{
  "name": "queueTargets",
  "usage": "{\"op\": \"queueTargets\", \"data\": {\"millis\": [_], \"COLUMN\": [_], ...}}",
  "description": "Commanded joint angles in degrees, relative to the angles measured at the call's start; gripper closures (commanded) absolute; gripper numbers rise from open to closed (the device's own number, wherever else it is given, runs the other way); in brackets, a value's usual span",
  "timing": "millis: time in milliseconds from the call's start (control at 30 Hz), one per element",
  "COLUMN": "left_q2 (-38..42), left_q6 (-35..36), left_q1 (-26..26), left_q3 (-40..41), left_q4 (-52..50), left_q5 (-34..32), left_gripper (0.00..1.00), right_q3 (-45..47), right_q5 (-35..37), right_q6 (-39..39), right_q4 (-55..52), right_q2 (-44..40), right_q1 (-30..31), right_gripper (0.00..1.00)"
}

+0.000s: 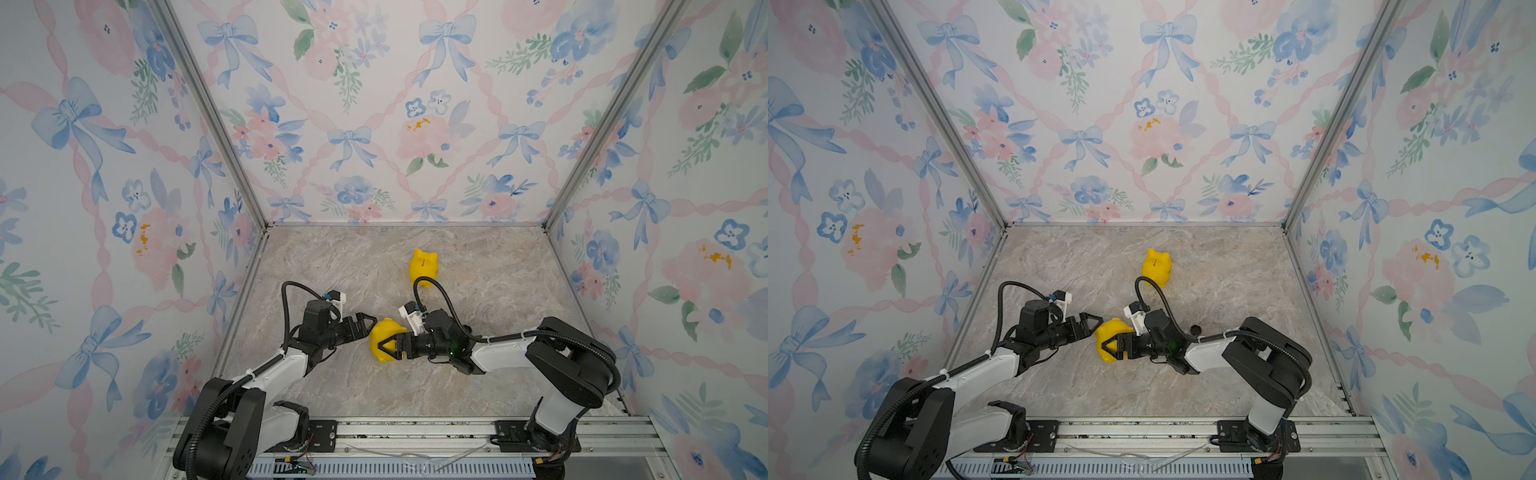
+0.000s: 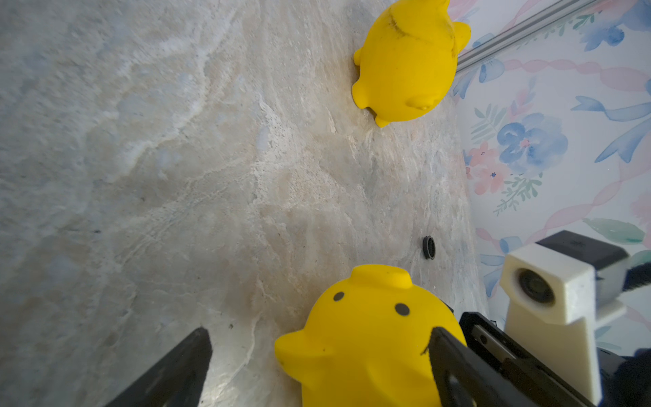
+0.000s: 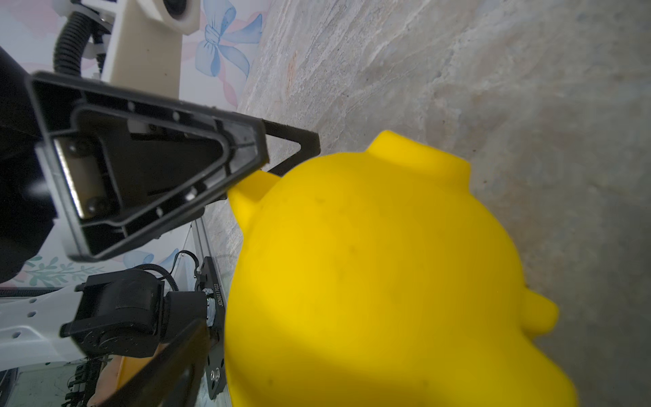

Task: Open piggy banks
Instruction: Pick up the piggy bank from the center of the board.

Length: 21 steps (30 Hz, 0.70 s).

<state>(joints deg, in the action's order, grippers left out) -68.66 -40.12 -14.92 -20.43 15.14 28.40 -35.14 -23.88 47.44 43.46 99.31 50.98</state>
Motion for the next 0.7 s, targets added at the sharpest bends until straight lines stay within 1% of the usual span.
{"op": "queueTargets", "data": {"millis": [0, 100, 233, 367, 667], "left_q2": [-0.95, -0.81, 0.29, 0.82, -3.10], "left_q6": [-0.32, -0.43, -1.90, -3.58, -9.73], "left_q1": [-0.02, -0.02, -0.02, 0.06, 1.28], "left_q3": [1.09, 1.62, 2.72, 4.07, 5.04], "left_q4": [2.47, 4.00, 6.30, 7.88, 12.96], "left_q5": [0.91, 1.37, 2.95, 3.72, 8.87], "left_gripper": [0.02, 0.02, 0.02, 0.02, 0.02], "right_q3": [2.70, 3.39, 3.41, 3.24, 2.90], "right_q5": [-3.25, -5.19, -5.92, -5.75, -5.39], "right_q6": [1.97, 3.15, 4.30, 4.33, 3.46], "right_q4": [10.34, 15.54, 18.71, 18.68, 16.51], "right_q2": [3.02, 5.77, 8.25, 8.86, 8.67], "right_q1": [-1.46, -2.27, -2.81, -3.16, -3.52], "right_gripper": [0.09, 0.10, 0.11, 0.11, 0.11]}}
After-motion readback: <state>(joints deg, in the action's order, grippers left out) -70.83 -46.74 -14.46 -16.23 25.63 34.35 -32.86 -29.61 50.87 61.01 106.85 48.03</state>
